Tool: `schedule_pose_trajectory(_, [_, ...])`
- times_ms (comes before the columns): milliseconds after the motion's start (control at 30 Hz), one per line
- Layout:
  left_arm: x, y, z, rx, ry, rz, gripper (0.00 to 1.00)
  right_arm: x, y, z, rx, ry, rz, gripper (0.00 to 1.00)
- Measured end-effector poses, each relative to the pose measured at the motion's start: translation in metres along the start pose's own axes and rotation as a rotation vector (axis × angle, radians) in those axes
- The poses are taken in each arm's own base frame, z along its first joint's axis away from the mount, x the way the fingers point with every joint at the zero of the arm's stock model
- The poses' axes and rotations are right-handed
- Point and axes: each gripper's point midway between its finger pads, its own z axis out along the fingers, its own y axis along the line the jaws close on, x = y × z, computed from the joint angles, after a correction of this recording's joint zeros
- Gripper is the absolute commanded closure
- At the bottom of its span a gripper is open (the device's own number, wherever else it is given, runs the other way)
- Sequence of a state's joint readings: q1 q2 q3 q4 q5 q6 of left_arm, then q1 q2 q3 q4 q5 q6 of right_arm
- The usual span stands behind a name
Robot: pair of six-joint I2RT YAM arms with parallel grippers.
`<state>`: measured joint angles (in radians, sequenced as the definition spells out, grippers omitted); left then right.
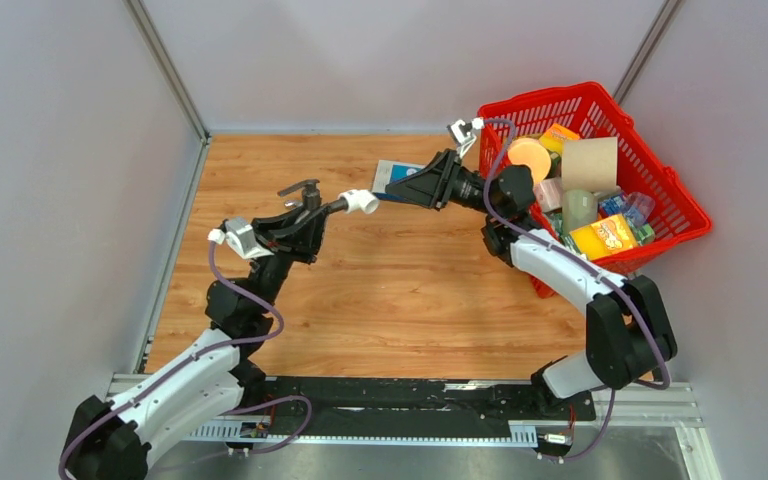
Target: Install the water faucets
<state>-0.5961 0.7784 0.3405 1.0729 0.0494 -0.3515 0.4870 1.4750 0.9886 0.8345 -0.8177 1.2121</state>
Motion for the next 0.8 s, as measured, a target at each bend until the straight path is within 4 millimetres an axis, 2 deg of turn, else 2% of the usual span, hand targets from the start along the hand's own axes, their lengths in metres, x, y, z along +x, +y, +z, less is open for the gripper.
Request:
schedule_pose_trajectory(67, [-0.001, 0.013, -0.004, -0.096, 0.006, -0.071, 1.00, -0.009, -0.003, -0.005, 0.014, -0.029, -0.104, 0.22])
schedule_pose_trajectory(167, [0.008, 0.030, -0.011, -0.229, 0.064, -0.187, 1.00, -0.021, 0.002, -0.015, 0.028, -0.072, -0.331, 0.23])
schedule_pose_trajectory(367, [0.021, 0.047, -0.008, -0.380, 0.185, -0.408, 1.00, -0.011, 0.027, -0.036, 0.003, -0.093, -0.854, 0.23])
schedule_pose_trajectory(467, [0.028, 0.049, -0.006, -0.417, 0.221, -0.520, 1.00, 0.005, 0.028, -0.038, -0.009, -0.067, -1.061, 0.22])
schedule_pose_trajectory(667, [0.065, 0.042, -0.006, -0.441, 0.358, -0.711, 1.00, 0.068, 0.014, -0.021, -0.063, 0.052, -1.314, 0.23])
schedule_pose_trajectory(733, [0.073, 0.039, -0.008, -0.443, 0.390, -0.752, 1.00, 0.078, 0.011, -0.017, -0.070, 0.066, -1.374, 0.23])
schedule_pose_trajectory(800, [0.075, 0.034, -0.009, -0.436, 0.407, -0.782, 1.00, 0.078, 0.009, -0.014, -0.059, 0.063, -1.431, 0.24])
